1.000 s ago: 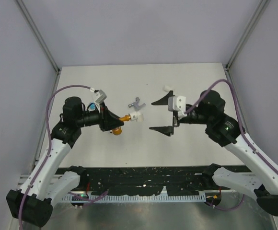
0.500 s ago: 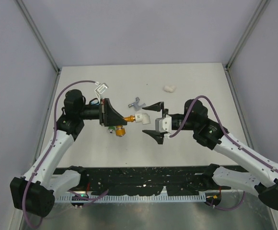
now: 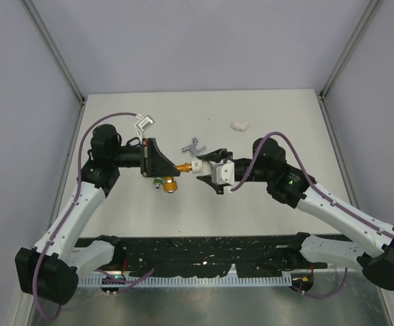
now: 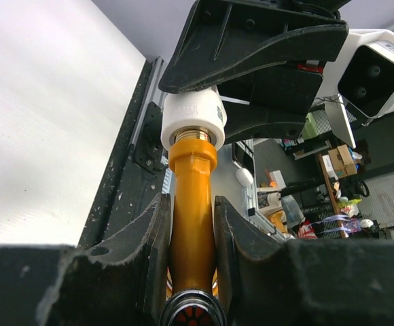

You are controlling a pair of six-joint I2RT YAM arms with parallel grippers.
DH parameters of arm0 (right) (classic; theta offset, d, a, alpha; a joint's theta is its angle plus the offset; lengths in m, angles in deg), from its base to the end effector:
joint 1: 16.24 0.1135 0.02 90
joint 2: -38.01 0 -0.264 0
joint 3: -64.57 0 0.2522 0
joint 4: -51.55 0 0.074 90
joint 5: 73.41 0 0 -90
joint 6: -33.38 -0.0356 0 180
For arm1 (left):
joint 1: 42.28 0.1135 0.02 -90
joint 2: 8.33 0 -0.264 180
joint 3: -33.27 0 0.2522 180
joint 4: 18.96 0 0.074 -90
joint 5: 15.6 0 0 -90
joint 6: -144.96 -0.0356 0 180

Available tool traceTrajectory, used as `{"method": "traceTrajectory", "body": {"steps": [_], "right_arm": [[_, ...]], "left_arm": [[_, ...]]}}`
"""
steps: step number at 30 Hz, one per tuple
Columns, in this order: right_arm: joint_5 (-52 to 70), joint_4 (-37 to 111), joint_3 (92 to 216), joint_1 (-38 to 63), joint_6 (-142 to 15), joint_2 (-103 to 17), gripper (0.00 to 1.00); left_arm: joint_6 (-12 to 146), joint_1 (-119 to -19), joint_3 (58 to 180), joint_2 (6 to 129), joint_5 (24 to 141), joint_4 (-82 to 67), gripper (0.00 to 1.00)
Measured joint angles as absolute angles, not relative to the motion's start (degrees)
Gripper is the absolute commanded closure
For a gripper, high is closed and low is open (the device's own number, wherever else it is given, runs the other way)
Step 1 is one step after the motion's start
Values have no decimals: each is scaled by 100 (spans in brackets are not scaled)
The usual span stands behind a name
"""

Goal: Install the water faucets

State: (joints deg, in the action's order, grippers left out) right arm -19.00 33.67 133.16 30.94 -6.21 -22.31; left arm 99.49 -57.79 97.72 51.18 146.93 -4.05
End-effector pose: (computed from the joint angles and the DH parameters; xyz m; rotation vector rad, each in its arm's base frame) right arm 0.1482 0.1904 0.3620 -1.5564 0.7602 0.4966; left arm 0.2036 -0.0917 0.3480 0.5898 1.9147 -1.8001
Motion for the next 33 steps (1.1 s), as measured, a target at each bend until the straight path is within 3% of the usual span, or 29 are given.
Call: {"method": "traceTrajectory", "body": {"steps": [3,4,13,20,29,33], "right_arm": [[-1889,3384,13369,3092,-889,-2268,95],[-1889,3380,13397,3089,-977,-2288,95],[-1972,3012,14066,3013,-3152,-2775,95],[-2904,2862,14496,2668,-5333,-3190,95],[-4005,2835,14881,2233,-7575,-4207,95],[-3981,2702,14936,2171,-7696,-4263,64]], "left_arm": [[9761,-5775,9864,5118,14697,-215,100],[9584,-5775,9941,5113,14667,-36,100],[6649,-6157,10494,4372,13218,1809,100],[4380,-7246,9973,3266,11397,1781,100],[2915,-7882,9735,2965,10116,1912,100],[2756,-8011,9589,2899,9876,1831,100]]}}
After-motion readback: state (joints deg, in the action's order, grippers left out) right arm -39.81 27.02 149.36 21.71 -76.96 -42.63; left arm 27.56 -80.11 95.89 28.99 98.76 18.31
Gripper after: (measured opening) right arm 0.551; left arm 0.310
